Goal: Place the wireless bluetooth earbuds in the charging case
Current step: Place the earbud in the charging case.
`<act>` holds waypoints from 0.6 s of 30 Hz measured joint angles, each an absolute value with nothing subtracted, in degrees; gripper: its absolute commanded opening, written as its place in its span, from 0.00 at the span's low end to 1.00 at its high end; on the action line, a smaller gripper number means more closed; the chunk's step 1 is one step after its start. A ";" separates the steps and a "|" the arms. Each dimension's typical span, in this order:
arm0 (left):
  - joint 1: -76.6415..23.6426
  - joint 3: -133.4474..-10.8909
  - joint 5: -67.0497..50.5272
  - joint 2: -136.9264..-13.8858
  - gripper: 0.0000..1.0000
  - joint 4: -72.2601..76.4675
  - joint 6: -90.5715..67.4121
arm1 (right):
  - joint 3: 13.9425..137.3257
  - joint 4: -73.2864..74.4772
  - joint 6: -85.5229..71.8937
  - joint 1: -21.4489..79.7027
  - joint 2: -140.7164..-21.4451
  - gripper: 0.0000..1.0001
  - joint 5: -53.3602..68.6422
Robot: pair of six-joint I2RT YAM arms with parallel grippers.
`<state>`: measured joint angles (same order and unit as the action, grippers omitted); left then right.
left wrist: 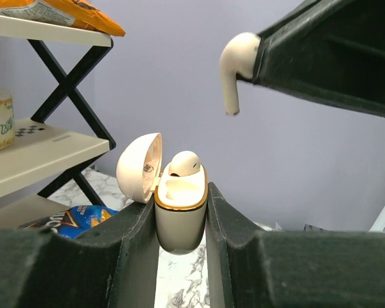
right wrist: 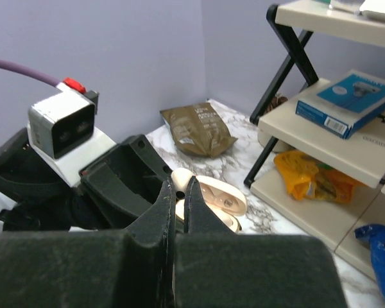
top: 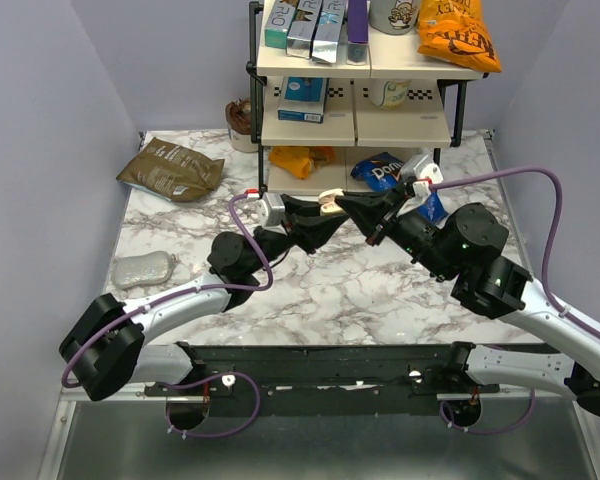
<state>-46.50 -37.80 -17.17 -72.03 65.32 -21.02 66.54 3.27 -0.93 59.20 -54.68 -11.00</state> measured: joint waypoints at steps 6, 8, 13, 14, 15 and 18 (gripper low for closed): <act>-46.50 -37.80 -17.96 -72.55 0.00 66.89 -21.10 | 65.19 -1.69 0.62 59.20 -54.68 0.01 -8.29; -46.50 -37.80 -18.50 -72.58 0.00 67.59 -21.06 | 64.69 -2.33 0.93 59.20 -54.74 0.01 -7.27; -46.52 -37.80 -19.62 -72.62 0.00 69.60 -20.84 | 63.83 -2.59 0.97 59.20 -54.85 0.01 -4.82; -46.52 -37.80 -19.86 -72.64 0.00 70.17 -20.78 | 63.66 -2.72 0.97 59.20 -54.85 0.01 -4.43; -46.52 -37.80 -20.05 -72.66 0.00 70.63 -20.73 | 63.55 -2.87 0.95 59.20 -54.85 0.01 -4.05; -46.52 -37.78 -20.27 -72.66 0.00 71.70 -20.56 | 63.37 -2.94 0.93 59.20 -54.89 0.01 -3.18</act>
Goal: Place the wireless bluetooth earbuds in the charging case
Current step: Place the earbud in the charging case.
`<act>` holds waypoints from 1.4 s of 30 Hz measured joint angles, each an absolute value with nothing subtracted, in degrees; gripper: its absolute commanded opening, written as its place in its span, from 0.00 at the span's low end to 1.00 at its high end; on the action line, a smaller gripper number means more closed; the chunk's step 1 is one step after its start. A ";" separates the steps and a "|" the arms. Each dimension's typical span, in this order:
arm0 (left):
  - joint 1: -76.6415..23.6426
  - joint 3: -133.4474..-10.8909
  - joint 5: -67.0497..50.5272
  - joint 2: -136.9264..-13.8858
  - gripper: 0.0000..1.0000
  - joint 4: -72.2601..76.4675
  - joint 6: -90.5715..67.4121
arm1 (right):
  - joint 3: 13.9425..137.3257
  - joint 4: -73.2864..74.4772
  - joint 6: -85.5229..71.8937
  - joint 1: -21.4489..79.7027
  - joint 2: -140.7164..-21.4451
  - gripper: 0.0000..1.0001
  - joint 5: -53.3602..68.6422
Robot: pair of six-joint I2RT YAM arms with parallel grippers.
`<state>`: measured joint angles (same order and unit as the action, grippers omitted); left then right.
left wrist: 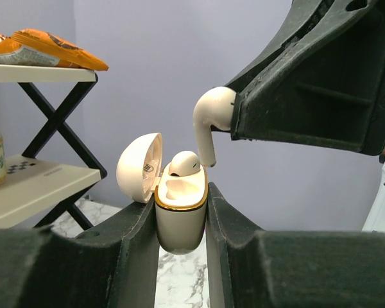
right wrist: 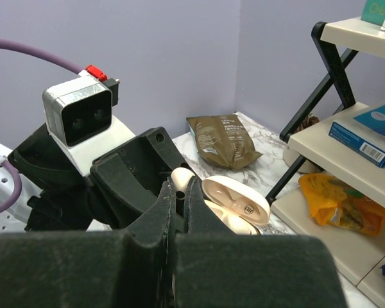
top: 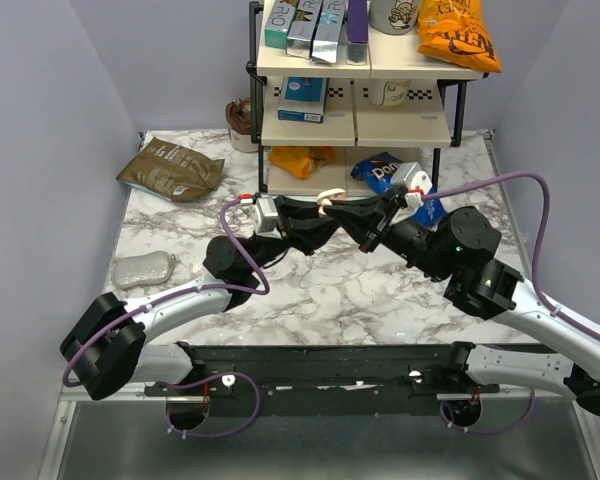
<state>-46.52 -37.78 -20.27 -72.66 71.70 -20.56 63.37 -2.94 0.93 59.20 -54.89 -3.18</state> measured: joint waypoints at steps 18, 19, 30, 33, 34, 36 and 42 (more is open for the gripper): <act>-46.52 -37.63 -20.36 -72.64 0.00 72.73 -19.75 | 63.37 -2.92 0.93 59.20 -56.38 0.01 -2.31; -46.52 -37.58 -20.36 -72.64 0.00 72.71 -19.73 | 63.37 -2.92 0.93 59.20 -56.38 0.01 -2.39; -46.52 -37.04 -20.32 -71.75 0.00 71.99 -19.42 | 63.37 -2.44 0.95 59.20 -56.38 0.01 -3.77; -46.52 -37.04 -20.32 -71.44 0.00 71.81 -19.29 | 63.37 -1.87 0.97 59.18 -56.38 0.01 -3.84; -46.52 -37.04 -20.32 -71.42 0.00 71.79 -19.29 | 63.35 -1.85 0.97 59.18 -56.38 0.01 -3.86; -46.52 -37.04 -20.32 -71.40 0.00 71.66 -19.29 | 63.35 -1.76 0.97 59.20 -56.38 0.01 -3.92; -46.52 -37.04 -20.34 -71.37 0.00 71.33 -19.29 | 63.37 -1.61 0.95 59.18 -56.58 0.01 -3.99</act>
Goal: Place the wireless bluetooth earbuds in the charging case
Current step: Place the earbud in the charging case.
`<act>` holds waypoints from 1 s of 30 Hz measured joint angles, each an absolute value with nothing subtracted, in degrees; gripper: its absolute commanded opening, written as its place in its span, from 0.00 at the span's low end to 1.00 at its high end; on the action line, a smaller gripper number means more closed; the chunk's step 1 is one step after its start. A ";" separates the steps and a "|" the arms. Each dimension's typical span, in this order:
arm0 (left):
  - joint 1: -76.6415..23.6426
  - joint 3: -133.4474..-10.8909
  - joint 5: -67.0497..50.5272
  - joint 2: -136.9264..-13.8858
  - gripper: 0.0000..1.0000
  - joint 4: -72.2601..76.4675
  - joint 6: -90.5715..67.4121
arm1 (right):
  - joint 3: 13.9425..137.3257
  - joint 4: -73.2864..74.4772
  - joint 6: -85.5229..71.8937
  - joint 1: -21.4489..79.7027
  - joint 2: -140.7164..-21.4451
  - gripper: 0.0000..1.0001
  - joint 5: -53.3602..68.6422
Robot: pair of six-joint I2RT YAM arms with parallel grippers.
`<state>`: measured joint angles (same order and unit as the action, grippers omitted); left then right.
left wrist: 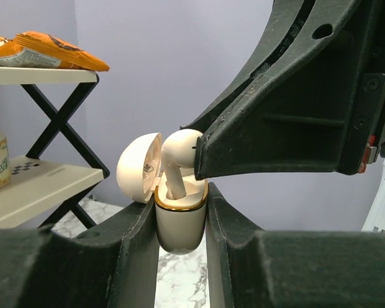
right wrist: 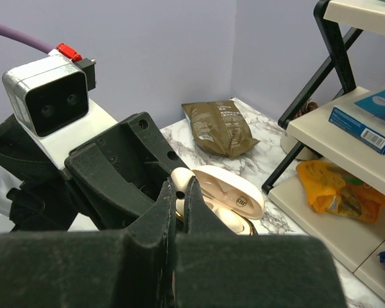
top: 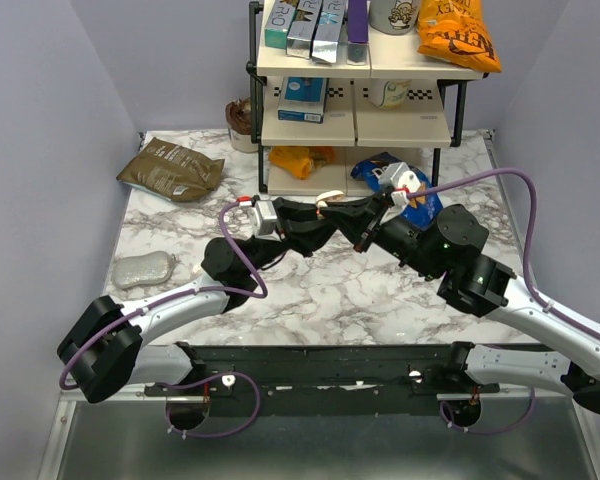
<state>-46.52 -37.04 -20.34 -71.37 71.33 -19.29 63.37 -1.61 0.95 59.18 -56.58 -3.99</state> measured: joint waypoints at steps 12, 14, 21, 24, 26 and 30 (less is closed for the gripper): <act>-46.50 -36.60 -20.32 -71.35 0.00 70.39 -18.96 | 63.37 -0.89 0.89 59.20 -57.43 0.31 -4.40; -46.52 -36.51 -20.29 -71.33 0.00 70.19 -18.76 | 63.37 -0.51 0.67 59.18 -57.32 0.37 -4.69; -46.52 -36.51 -19.99 -70.52 0.00 69.49 -18.02 | 63.37 1.15 0.19 59.31 -56.90 0.50 -5.69; -46.50 -36.51 -19.62 -70.52 0.00 68.79 -17.91 | 63.37 1.67 -0.08 59.35 -56.73 0.54 -6.04; -46.50 -36.51 -19.44 -70.50 0.00 68.10 -17.78 | 63.37 2.00 -0.16 59.53 -56.51 0.56 -6.42; -46.50 -36.49 -19.27 -70.43 0.00 66.96 -17.65 | 63.79 3.16 -0.14 59.53 -55.42 0.59 -7.99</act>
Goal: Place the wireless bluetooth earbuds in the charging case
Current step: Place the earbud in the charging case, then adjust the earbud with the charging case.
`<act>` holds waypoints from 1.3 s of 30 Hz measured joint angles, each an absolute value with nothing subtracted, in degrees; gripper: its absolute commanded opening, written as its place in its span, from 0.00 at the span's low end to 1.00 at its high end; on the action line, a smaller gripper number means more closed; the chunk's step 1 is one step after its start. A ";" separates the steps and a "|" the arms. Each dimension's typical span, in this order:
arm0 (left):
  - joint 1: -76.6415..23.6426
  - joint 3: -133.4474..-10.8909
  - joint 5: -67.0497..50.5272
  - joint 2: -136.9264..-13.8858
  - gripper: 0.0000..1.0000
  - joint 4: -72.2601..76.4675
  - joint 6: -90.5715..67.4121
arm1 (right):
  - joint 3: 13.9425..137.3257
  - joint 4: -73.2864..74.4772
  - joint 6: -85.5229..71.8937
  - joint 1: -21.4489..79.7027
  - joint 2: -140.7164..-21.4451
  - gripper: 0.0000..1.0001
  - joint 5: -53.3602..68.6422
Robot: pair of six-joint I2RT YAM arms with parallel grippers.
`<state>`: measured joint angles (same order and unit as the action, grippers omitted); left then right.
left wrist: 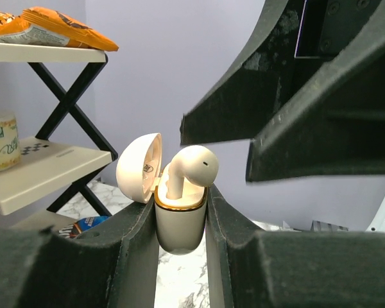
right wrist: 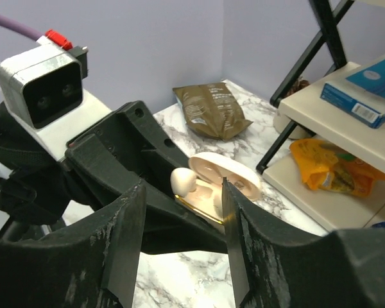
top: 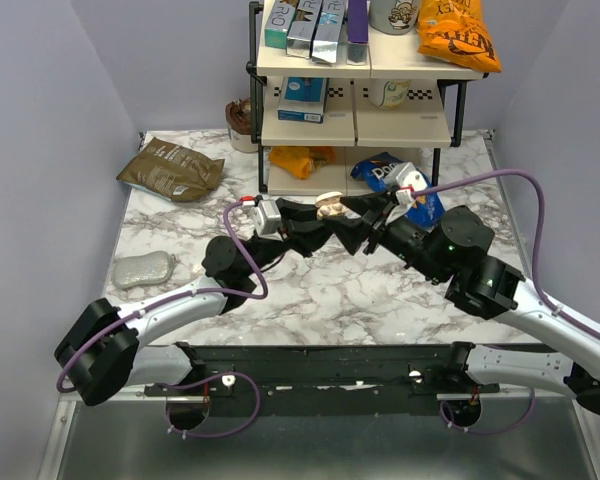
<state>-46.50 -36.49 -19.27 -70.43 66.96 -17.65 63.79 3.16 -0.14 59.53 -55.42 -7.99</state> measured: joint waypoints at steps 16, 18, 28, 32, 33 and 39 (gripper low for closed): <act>-46.52 -36.51 -18.87 -68.90 0.00 62.17 -16.88 | 76.07 11.81 0.71 59.42 -58.37 0.01 -9.82; -46.52 -36.51 -18.87 -68.84 0.00 61.08 -16.69 | 76.05 13.61 0.80 59.42 -59.02 0.01 -9.19; -46.52 -36.51 -18.87 -68.05 0.00 59.88 -16.03 | 75.99 16.84 0.43 59.42 -58.67 0.01 -3.51; -46.52 -36.51 -18.87 -67.96 0.00 59.88 -15.90 | 75.99 17.74 0.43 59.42 -58.61 0.01 -2.37; -46.52 -36.51 -18.87 -67.96 0.00 59.88 -15.88 | 75.99 18.11 0.43 59.42 -58.63 0.01 -2.20; -46.52 -36.51 -18.90 -67.92 0.00 59.88 -15.88 | 75.99 19.92 0.45 59.42 -59.72 0.01 -1.93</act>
